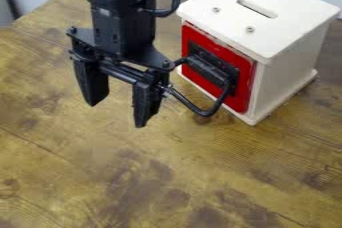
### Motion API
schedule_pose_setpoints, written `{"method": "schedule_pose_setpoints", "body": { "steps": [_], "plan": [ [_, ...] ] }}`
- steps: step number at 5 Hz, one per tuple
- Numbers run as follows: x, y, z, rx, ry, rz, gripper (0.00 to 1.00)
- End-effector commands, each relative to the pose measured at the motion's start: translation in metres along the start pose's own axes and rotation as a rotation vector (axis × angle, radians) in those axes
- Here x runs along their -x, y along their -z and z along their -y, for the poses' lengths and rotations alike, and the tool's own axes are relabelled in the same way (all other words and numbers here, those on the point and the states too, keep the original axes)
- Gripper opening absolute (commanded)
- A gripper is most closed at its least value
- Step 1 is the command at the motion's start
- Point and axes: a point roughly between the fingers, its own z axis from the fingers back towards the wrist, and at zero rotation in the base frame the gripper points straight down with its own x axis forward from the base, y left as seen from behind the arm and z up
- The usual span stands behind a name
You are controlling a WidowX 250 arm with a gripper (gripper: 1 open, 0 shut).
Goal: Open the drawer
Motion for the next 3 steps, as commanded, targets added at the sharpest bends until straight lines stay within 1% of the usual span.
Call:
{"method": "schedule_pose_setpoints", "body": {
  "steps": [1, 2, 3],
  "plan": [
    [0.003, 0.009, 0.009, -0.007, 0.049, 0.164, 1.00],
    [-0.020, 0.015, 0.017, -0.020, -0.057, 0.261, 1.00],
    [-0.043, 0.022, 0.011, -0.009, -0.129, 0.213, 1.00]
  ]
}}
